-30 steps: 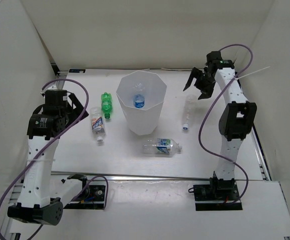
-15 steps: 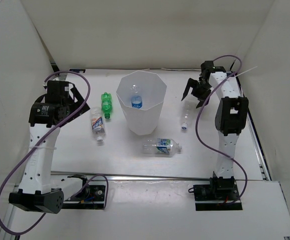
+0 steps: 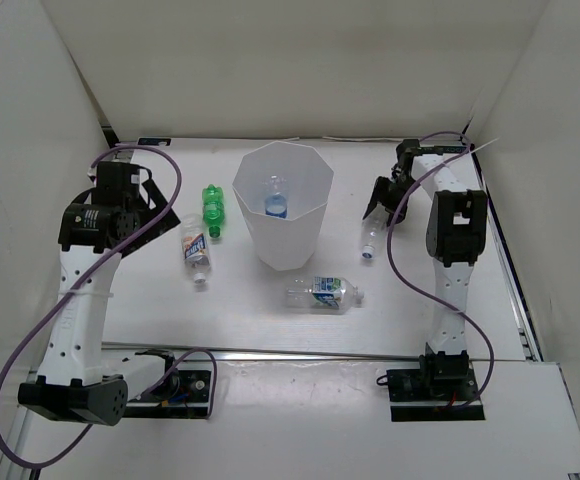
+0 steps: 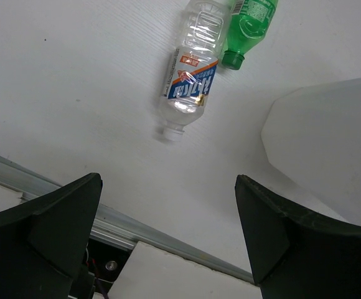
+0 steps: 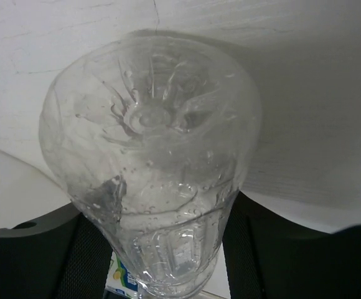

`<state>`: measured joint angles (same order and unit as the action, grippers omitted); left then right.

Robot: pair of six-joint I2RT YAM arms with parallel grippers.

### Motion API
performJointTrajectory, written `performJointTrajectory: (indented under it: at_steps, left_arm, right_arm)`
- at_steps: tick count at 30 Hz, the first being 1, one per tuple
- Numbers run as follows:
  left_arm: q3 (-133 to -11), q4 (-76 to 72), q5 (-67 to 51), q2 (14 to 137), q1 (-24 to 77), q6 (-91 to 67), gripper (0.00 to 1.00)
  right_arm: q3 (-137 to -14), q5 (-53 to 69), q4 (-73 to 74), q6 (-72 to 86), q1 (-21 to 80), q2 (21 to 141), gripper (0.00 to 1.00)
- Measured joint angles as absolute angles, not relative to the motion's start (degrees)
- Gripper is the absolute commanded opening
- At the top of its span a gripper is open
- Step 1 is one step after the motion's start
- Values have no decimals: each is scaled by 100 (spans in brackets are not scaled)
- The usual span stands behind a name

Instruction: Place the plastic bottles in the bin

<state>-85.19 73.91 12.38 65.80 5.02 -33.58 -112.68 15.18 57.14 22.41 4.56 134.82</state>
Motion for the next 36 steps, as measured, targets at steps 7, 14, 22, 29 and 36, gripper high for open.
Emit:
performJointTrajectory:
  at_steps: [7, 14, 22, 29, 36]
  left_arm:
    - [-8460, 7400, 1238, 6471, 502, -3354, 99]
    - [-8066, 7078, 1107, 6217, 502, -3422, 99]
    - [-8007, 6788, 963, 6182, 502, -3426, 99]
    - [-8007, 6676, 864, 6182, 502, -3358, 99]
    - [-8007, 6674, 786, 6182, 502, -3319, 99]
  right_arm:
    - [-10934, 1402, 5658, 2226, 456, 13137, 28]
    - [-11231, 1372, 5734, 2283, 412, 11692, 28]
    - [-12593, 2427, 5039, 2484, 152, 9981, 27]
    - [-12739, 2976, 4174, 2196, 1155, 9419, 27]
    - [-13041, 2672, 3889, 1527, 2477, 10125, 28]
